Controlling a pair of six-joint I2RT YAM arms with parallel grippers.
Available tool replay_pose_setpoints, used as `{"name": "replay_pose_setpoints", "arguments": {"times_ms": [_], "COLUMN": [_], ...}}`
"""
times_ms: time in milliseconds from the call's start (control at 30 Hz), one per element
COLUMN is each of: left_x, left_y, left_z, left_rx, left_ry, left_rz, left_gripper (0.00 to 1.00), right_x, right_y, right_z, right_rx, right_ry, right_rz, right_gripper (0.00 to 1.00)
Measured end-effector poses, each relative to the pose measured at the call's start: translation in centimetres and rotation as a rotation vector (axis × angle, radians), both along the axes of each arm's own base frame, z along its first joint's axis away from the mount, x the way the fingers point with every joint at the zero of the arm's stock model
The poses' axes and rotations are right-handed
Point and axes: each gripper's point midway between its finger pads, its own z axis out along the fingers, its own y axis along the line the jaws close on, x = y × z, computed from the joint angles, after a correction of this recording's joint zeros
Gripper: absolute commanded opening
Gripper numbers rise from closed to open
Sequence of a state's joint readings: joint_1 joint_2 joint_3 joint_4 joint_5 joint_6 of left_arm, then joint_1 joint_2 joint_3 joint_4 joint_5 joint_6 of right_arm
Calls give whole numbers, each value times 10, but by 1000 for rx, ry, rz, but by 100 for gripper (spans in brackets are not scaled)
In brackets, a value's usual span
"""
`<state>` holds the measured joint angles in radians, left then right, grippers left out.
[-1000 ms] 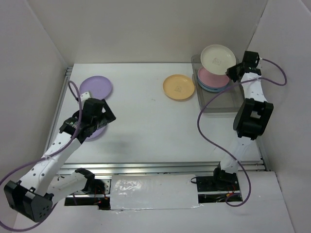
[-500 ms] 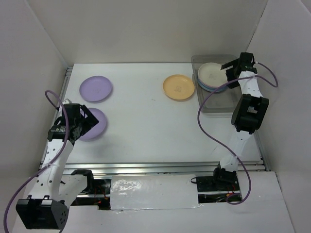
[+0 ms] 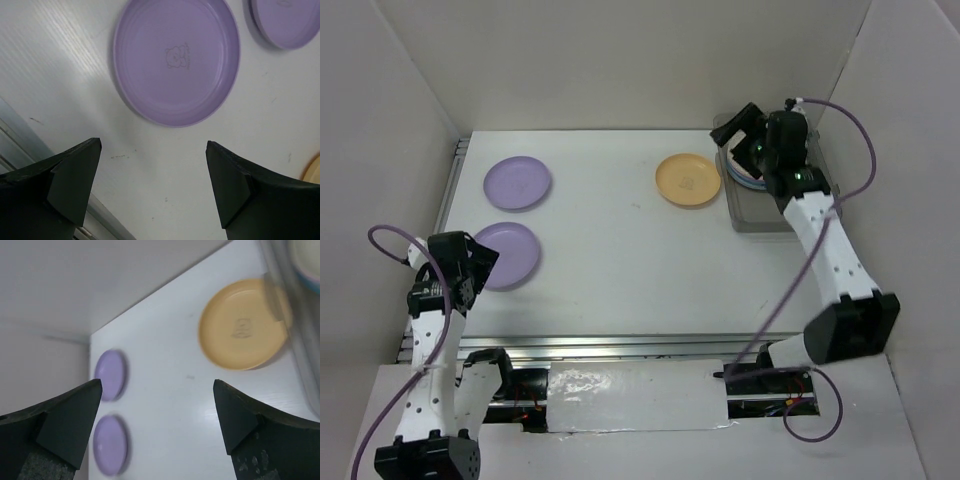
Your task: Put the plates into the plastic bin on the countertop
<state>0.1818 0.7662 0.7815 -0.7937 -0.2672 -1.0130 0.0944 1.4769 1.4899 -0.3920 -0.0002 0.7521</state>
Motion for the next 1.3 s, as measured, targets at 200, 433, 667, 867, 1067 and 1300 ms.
{"name": "replay_pose_setpoints", "arguments": {"times_ms": [200,433,667,867,1067,1300], "left_x": [-3,26,30,29,47,55], "left_y": [10,24,25,25,29,15], "left_z": [-38,-70,-110,-133,-138,-114], "left_rx": [-67,-123,-180,-195,-195,-175], "left_ry": [63,119,248,279,258,157], "left_rz": [134,202,242,260,260,193], "left_gripper": [99,99,99,83,7,0], "right_x": [-91,-145,-158,-159,-165,-171], "right_y": [62,120,117,118,116,114], "right_z": [-5,-41,-22,-21,-27,-21], "right_rx": [71,67,58,59,61,62], "right_ry": [-107,-46,-114,-119,-113,-135], "right_rz": [279,513,521,530,535,528], "right_gripper": [100,100,100,100,100,100]}}
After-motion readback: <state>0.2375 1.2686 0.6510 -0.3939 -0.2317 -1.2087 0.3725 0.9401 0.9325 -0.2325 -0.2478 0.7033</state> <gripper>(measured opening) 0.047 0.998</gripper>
